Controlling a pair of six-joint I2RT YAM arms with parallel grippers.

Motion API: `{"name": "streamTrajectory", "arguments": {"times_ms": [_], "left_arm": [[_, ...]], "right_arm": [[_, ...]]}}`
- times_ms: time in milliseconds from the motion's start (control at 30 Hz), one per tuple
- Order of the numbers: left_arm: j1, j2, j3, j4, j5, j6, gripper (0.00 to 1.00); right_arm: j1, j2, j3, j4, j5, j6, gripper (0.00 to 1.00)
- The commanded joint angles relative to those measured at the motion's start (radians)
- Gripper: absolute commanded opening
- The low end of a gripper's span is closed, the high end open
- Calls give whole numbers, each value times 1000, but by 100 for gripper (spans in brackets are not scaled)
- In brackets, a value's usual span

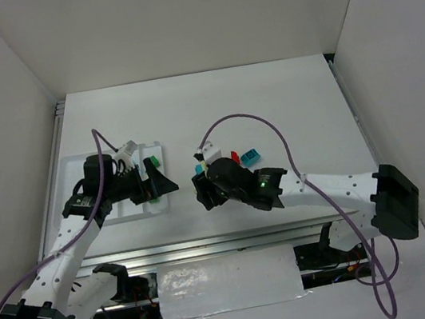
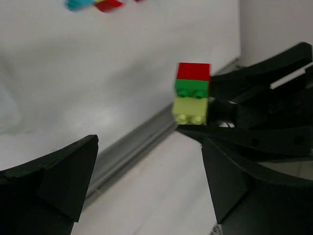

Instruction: Sort the legos into containers by color

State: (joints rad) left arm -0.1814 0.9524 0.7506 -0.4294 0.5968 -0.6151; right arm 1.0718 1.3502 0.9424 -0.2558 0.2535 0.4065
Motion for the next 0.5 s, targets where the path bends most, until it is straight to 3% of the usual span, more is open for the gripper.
{"name": "streamTrajectory", "arguments": {"times_ms": [0, 200, 467], "left_arm": [[-125, -7, 12, 210, 156, -133, 100], [-253, 20, 23, 253, 94, -198, 99], [-277, 59, -20, 262, 40, -213, 92]], "right_arm": [[42, -51, 29, 66, 10, -52, 0], [89, -89, 68, 75, 41, -55, 0], [125, -189, 19, 138, 73, -52, 0]]}}
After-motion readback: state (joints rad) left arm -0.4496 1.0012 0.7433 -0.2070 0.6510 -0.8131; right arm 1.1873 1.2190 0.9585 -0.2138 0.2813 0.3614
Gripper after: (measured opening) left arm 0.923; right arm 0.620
